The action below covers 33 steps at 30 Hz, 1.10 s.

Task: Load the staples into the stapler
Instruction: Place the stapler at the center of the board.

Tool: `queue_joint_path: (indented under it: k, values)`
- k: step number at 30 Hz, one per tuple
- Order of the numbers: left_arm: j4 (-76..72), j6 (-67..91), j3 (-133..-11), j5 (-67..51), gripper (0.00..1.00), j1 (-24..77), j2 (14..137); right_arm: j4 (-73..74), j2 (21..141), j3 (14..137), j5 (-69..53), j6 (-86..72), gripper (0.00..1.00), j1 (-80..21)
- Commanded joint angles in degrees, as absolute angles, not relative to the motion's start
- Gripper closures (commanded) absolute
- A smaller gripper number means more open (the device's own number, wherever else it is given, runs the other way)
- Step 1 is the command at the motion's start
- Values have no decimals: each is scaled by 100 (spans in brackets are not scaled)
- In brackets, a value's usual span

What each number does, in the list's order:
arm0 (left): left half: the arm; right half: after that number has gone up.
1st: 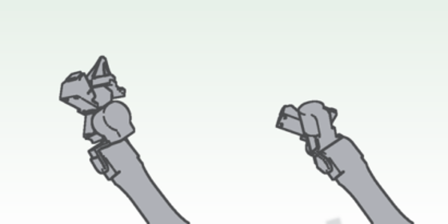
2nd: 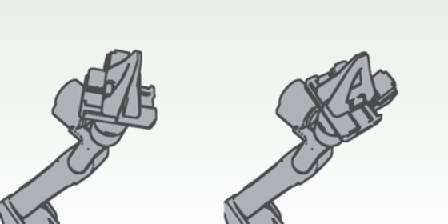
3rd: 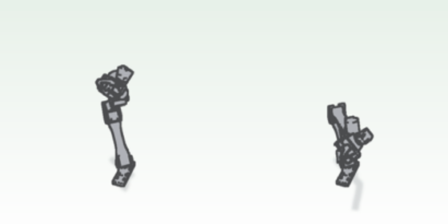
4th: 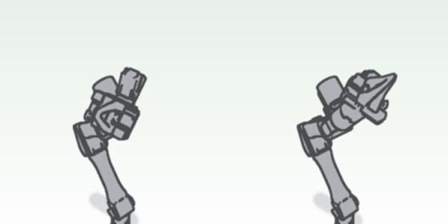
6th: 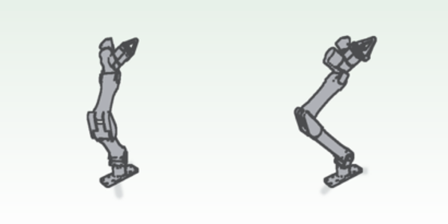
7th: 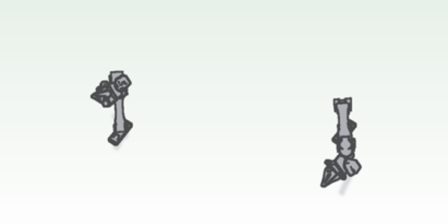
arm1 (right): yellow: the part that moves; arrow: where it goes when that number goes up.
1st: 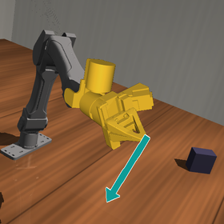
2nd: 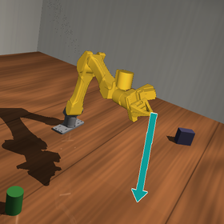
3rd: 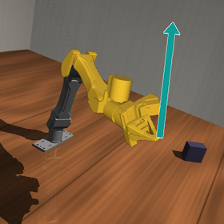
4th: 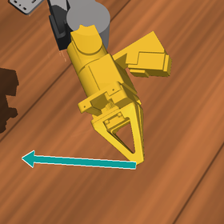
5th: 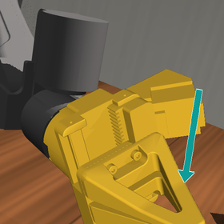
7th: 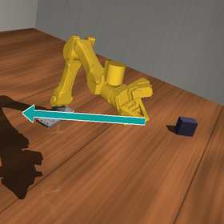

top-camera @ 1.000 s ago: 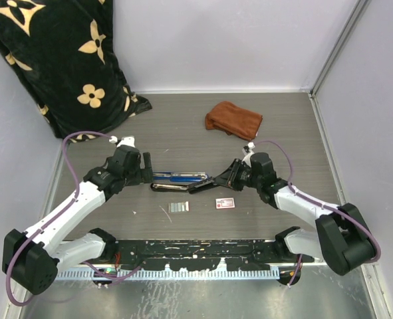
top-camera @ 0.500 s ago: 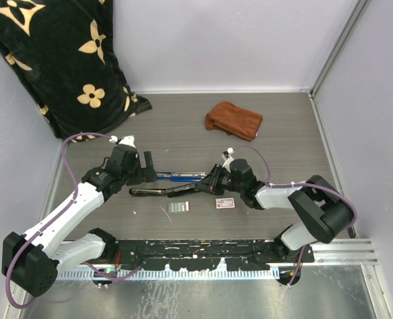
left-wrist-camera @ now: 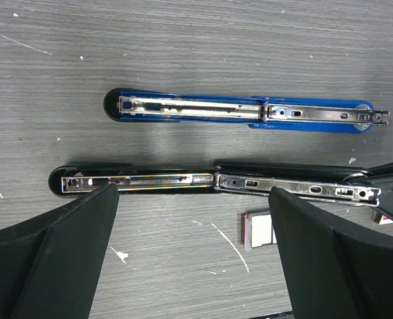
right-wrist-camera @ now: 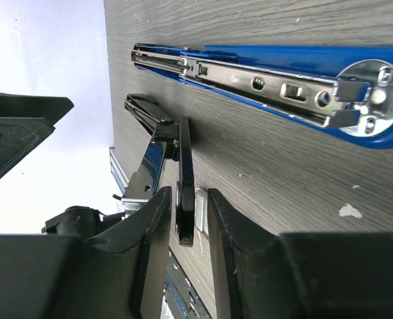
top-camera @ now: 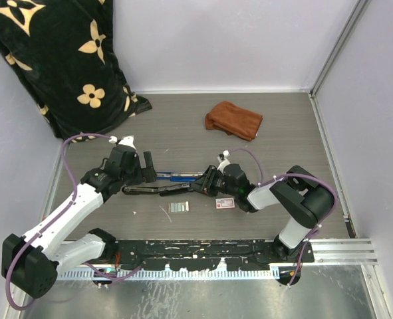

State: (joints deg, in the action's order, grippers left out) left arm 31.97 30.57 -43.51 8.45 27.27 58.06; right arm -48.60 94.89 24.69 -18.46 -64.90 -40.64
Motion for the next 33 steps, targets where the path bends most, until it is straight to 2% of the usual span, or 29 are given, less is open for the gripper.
queue_joint_path:
  k: [1, 12, 23, 28, 33]
  values:
    - [2984, 2937, -4377, 791, 2, 2676, 5611, -5392, 9488, 2353, -1618, -6311, 63, -4022]
    - [3022, 2840, -4386, 769, 2, 2659, 5601, -5522, 9369, 1904, -1787, -6166, 51, -3525]
    - [3069, 2806, -4414, 772, 2, 2602, 5600, -5235, 8700, 1480, -2083, -5944, 49, -2796]
    - [3152, 2764, -4499, 741, 2, 2550, 5429, -3985, 7839, 1643, -2047, -5136, 44, -2623]
    - [3593, 2609, -5032, 432, 2, 2252, 5567, -1827, 6767, 2311, -1753, -3969, 38, -2624]
